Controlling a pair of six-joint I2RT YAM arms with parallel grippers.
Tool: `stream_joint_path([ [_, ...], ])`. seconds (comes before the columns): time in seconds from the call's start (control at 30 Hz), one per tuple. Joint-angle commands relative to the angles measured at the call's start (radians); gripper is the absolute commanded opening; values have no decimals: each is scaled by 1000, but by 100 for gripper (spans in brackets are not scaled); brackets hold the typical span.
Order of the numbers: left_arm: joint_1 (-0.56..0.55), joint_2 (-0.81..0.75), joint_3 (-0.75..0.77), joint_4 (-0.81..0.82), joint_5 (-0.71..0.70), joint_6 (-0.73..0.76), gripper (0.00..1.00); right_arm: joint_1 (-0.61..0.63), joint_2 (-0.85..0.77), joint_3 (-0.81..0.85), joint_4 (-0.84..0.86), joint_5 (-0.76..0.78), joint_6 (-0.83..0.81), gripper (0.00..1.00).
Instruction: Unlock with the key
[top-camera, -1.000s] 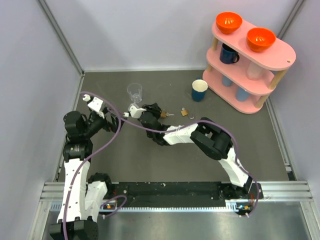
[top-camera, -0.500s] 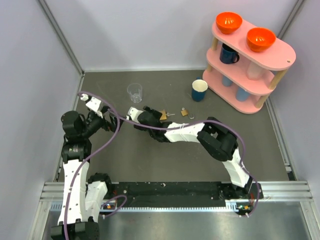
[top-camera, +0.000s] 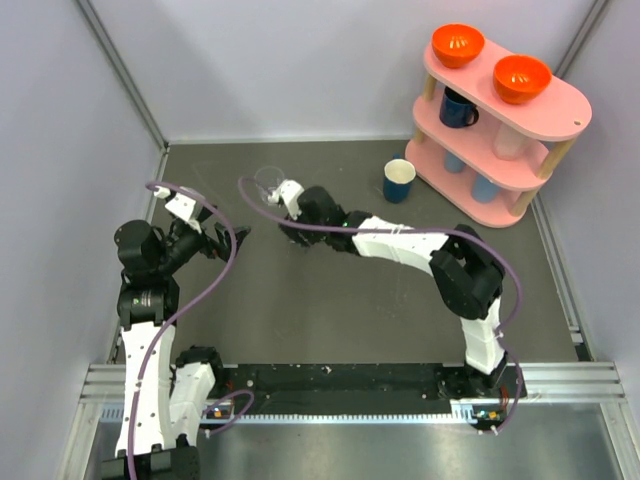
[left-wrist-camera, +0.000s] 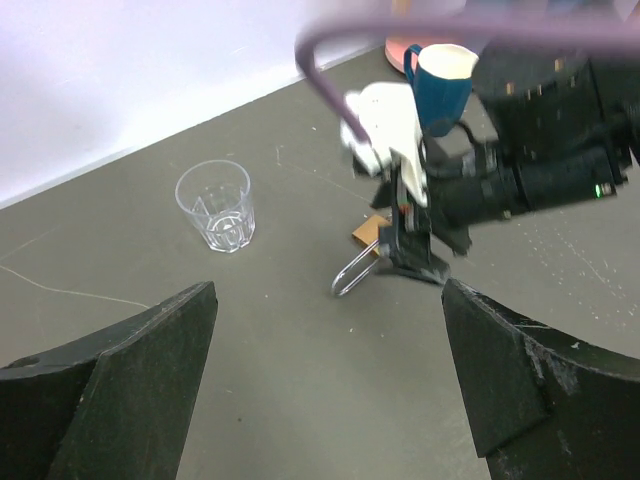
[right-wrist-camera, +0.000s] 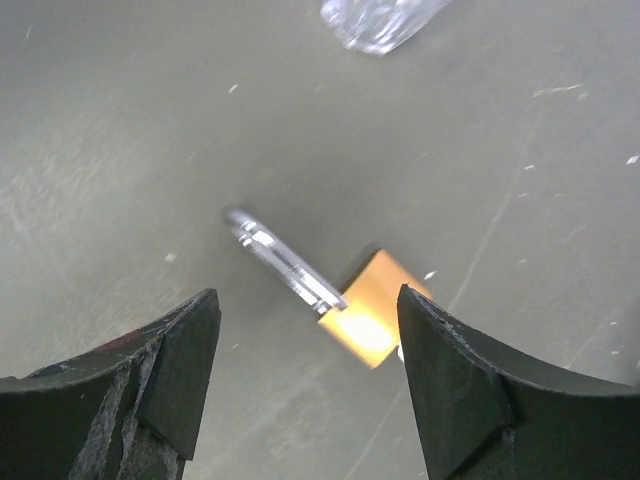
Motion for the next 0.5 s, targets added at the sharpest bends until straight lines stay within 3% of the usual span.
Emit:
stream_joint_path([
  [0.0,13,-10,40,38,11,-23,99,-46,-35,130,-47,-33,49,70],
  [0.23,23,-13,34,45,15,-38,99,-98,144,334,-152,-13,53,70],
  [0.47,29,-5,32,55,11,-41,99,-138,242,446,-270,-142,115,70],
])
